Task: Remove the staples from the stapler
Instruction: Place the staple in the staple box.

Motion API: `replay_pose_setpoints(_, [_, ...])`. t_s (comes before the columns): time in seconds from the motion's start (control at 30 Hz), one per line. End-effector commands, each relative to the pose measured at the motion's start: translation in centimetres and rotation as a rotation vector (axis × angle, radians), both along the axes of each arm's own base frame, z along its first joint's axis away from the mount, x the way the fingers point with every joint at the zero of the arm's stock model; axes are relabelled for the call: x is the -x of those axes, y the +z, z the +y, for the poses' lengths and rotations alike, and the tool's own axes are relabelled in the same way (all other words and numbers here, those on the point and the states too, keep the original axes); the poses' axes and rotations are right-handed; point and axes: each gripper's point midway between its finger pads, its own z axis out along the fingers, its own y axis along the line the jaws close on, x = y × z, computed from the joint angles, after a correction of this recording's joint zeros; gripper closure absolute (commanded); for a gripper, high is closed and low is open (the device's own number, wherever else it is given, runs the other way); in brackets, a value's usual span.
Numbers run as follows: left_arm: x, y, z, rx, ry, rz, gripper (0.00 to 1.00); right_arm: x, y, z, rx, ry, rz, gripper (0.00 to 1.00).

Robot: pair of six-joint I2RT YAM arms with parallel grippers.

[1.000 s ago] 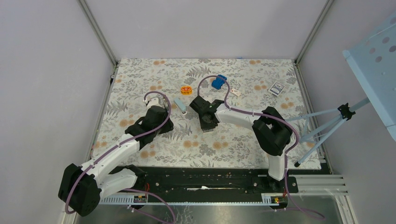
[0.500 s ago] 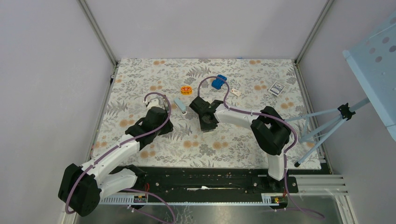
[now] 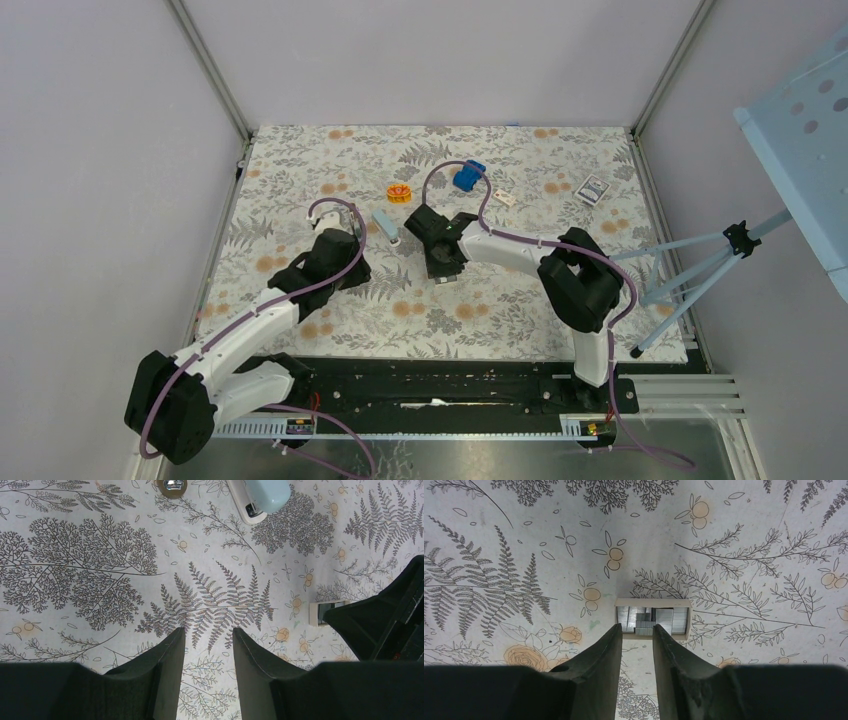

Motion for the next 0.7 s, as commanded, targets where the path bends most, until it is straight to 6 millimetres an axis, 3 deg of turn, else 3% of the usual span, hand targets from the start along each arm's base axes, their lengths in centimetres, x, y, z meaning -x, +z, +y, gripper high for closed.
replay_pose_setpoints(0.0, [-0.4,0.9,0.1,0.019,0.013,-0.039,0.56,-1.4,3.4,0.5,-0.036,-0.006,-0.078,0.65])
replay_pose_setpoints(0.4, [-0.2,1.0,-0.7,0.048,-0.018,-0.034,0.55,-2.1,4.2,-2.1,0.002,-0.014,-0.099,0.7])
replay_pose_setpoints(0.67, [-1.1,1.2,-1.1,0.03,-0.028,-0.02,0.56,-1.6,3.1,-2.6,-0.053,0.055,-0.042,0.77])
